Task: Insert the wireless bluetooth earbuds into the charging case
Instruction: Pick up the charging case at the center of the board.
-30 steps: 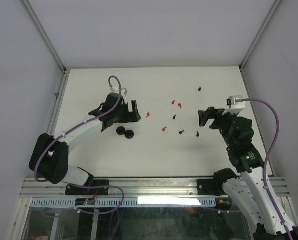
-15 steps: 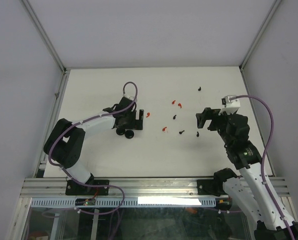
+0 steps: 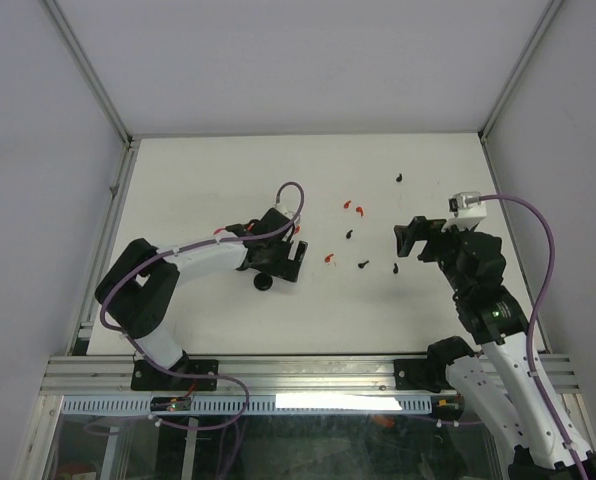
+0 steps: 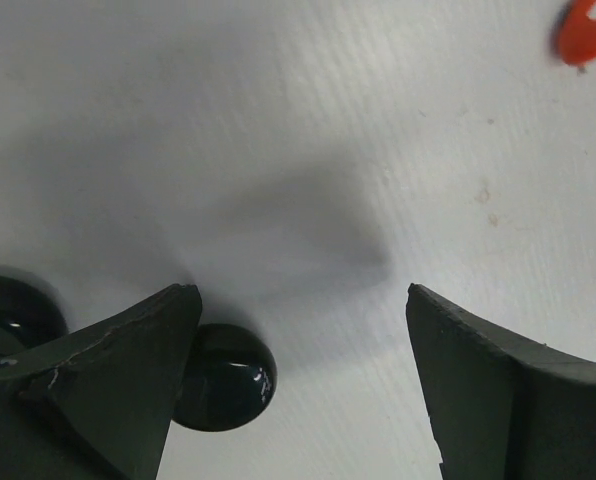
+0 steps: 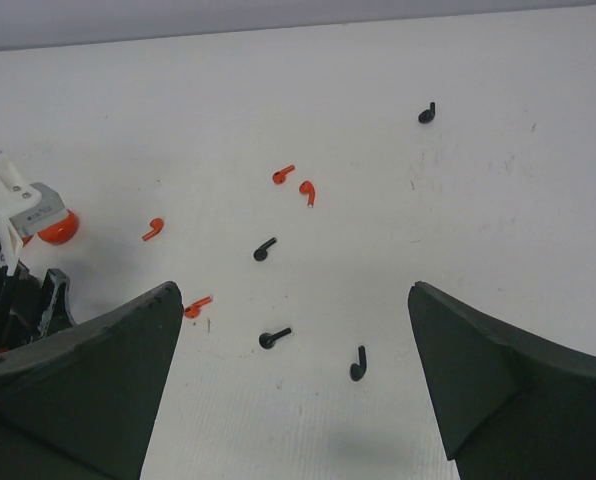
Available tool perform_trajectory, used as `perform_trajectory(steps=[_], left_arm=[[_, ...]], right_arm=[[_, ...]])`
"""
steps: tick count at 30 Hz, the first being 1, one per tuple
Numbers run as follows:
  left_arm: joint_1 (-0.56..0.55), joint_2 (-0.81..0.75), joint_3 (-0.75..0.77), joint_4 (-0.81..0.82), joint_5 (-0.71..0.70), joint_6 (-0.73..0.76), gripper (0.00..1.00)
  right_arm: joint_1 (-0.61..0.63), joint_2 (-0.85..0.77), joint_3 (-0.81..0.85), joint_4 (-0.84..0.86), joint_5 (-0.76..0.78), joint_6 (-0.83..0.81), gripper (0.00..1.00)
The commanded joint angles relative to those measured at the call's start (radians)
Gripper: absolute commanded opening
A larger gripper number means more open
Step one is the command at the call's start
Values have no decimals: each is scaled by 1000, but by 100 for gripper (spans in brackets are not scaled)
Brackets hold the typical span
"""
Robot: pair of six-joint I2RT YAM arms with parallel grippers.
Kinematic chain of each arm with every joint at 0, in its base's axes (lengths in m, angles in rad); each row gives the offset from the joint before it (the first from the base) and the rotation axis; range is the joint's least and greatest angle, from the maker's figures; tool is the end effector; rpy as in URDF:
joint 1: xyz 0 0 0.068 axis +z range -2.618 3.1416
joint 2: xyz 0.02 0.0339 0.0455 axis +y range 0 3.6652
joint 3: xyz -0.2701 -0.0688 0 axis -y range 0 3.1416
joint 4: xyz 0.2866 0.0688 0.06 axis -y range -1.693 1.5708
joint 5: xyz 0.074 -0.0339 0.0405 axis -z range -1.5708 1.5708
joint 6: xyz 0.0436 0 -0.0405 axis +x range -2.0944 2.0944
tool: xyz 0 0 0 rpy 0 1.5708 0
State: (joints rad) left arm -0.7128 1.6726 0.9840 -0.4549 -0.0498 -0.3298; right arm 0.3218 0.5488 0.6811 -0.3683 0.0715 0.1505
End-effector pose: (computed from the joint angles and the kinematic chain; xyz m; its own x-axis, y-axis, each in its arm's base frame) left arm 0.2704 -0.2309 0.1394 -0.8579 0.3140 -0.4067 0.3802 0.9204 -0.0913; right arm 0.1717 0.0540 0.3242 -0.2567 0.0721 -0.9638 -0.2135 0.9684 0.1293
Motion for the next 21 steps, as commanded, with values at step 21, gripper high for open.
perform_trajectory(steps=[21], left_arm=[[-108,-277,-124,-157,-300,-410,90]], right_arm=[[42,-33,51,-6,53,-37,99]])
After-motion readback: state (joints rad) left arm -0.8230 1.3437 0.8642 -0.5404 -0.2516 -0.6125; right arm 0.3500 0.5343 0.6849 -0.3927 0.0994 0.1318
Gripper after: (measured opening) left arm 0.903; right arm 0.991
